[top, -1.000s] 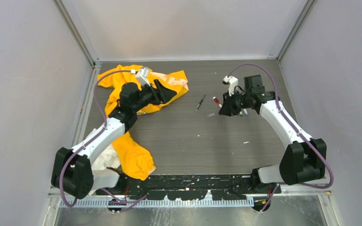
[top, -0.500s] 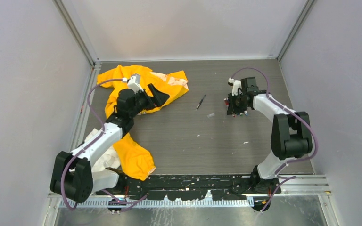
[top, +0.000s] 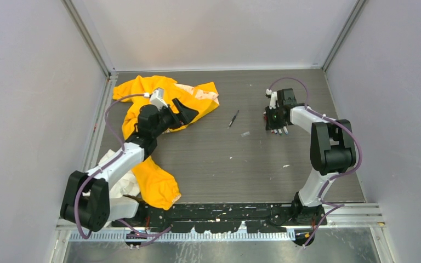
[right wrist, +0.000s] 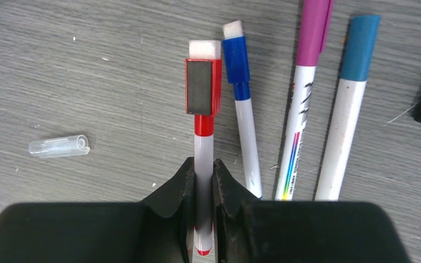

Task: Insert the pens into the pen caps
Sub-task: Place the pen at the center of the board.

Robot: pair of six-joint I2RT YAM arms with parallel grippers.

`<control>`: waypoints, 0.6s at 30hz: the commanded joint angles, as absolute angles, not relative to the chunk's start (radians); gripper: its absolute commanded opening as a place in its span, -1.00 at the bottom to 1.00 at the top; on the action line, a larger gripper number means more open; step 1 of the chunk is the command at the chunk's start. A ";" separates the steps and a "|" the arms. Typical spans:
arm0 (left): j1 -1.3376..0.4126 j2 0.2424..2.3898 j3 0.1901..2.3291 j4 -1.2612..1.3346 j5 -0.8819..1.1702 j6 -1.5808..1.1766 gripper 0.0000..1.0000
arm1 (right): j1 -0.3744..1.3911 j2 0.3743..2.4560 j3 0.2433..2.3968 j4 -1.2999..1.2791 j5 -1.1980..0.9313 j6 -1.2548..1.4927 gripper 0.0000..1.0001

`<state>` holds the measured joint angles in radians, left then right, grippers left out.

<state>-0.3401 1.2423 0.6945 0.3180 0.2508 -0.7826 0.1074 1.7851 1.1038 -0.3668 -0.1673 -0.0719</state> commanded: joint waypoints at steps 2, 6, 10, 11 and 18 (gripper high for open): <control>-0.333 1.290 0.715 0.397 0.292 -0.843 0.70 | 0.111 1.780 1.127 -0.325 -0.136 -0.066 -0.76; -0.332 1.318 0.722 0.419 0.319 -0.884 0.66 | 0.112 1.784 1.132 -0.331 -0.147 -0.063 -0.70; -0.331 1.325 0.717 0.439 0.327 -0.905 0.62 | 0.113 1.782 1.131 -0.337 -0.160 -0.060 -0.62; -0.331 1.325 0.716 0.441 0.327 -0.907 0.62 | 0.114 1.780 1.128 -0.337 -0.162 -0.060 -0.59; -0.331 1.349 0.719 0.459 0.357 -0.950 0.58 | 0.113 1.760 1.116 -0.333 -0.166 -0.063 -0.42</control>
